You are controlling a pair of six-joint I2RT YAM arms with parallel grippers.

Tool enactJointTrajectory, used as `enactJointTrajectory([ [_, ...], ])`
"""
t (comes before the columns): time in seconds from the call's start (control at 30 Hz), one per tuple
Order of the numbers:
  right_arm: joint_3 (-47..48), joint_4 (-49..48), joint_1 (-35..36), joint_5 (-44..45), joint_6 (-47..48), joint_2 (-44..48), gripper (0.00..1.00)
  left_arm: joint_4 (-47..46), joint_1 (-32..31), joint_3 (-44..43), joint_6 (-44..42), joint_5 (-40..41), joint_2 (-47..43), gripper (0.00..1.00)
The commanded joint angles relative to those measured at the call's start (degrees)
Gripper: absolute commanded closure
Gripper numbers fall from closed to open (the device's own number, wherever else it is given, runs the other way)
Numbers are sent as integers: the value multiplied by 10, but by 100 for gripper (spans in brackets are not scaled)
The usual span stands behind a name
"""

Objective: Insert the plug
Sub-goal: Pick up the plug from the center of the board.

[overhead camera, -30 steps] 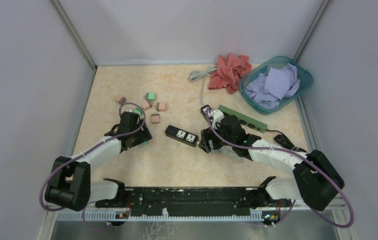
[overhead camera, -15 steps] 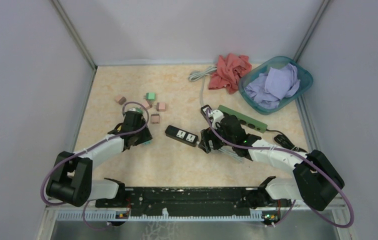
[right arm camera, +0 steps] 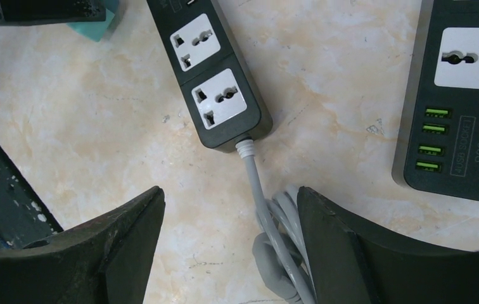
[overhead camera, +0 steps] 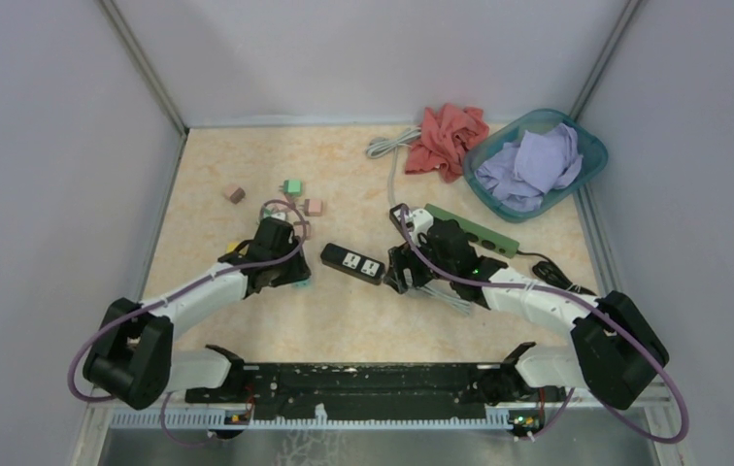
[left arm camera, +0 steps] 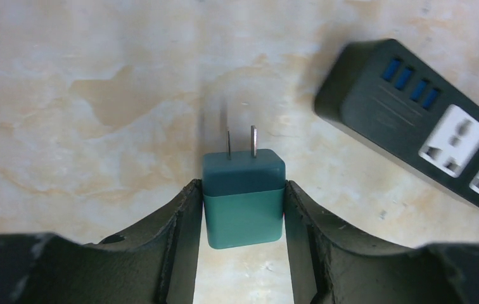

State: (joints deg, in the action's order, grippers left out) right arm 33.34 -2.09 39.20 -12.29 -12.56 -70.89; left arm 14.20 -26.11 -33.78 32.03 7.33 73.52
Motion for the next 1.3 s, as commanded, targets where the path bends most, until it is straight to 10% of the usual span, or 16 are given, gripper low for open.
enactJointTrajectory([
  [0.0, 37, -25, 0, -22, -22, 17, 23, 10, -37, -37, -28, -20, -33, 55],
  [1.27, 117, -73, -61, -250, -180, -60, 28, -136, -261, -112, -277, -114, -41, 56],
])
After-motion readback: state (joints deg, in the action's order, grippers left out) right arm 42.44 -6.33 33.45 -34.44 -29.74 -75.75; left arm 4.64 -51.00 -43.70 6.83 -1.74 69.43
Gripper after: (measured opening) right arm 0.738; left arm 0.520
